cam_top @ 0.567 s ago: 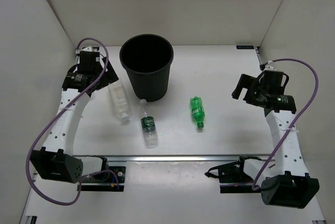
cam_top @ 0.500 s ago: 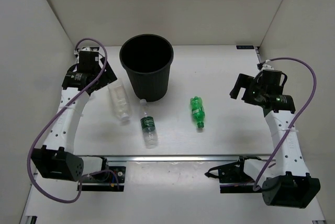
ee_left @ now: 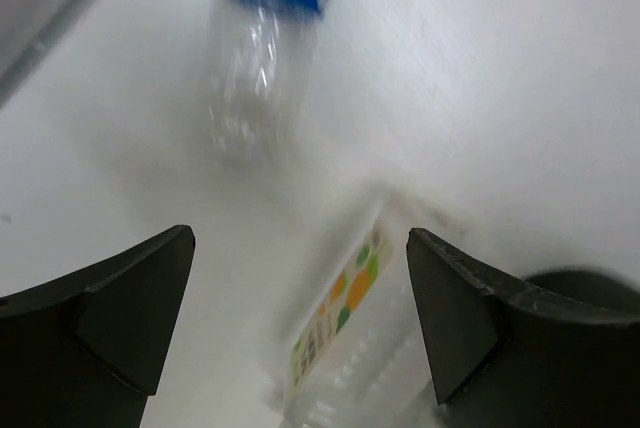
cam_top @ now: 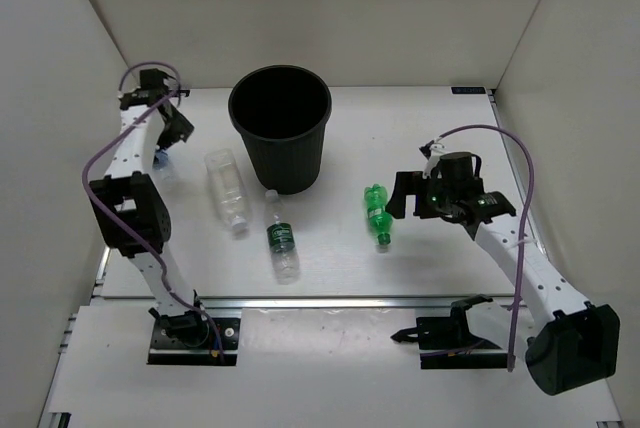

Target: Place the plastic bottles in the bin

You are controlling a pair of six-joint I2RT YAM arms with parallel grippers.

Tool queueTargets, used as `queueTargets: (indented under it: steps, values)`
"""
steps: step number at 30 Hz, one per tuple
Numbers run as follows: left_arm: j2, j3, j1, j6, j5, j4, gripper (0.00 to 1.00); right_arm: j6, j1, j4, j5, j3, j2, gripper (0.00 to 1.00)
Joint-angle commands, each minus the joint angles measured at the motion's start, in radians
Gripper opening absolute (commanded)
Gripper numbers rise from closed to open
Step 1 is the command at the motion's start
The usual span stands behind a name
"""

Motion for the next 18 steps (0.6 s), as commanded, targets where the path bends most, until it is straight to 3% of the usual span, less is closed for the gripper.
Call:
queueTargets:
  steps: [1,7,10,18]
  values:
    - [0.069,0.192,0.137,-0.023,0.008,-0.055,0.98,0.015,-0.014,0.074,0.030,-0.009,0.029,0.99]
    - [0.191,0.283,0.165,0.079,0.011,-0.026,0.98,0.027,-0.155,0.113,-0.025,-0.064,-0.005,1.00]
    - [0.253,0.393,0.168,0.105,0.040,-0.098,0.99,0.016,-0.169,0.109,-0.021,-0.066,-0.011,0.99]
    - [0.325,0.487,0.151,0.119,0.040,-0.149,0.87,0.027,-0.190,0.133,-0.024,-0.079,-0.026,0.99]
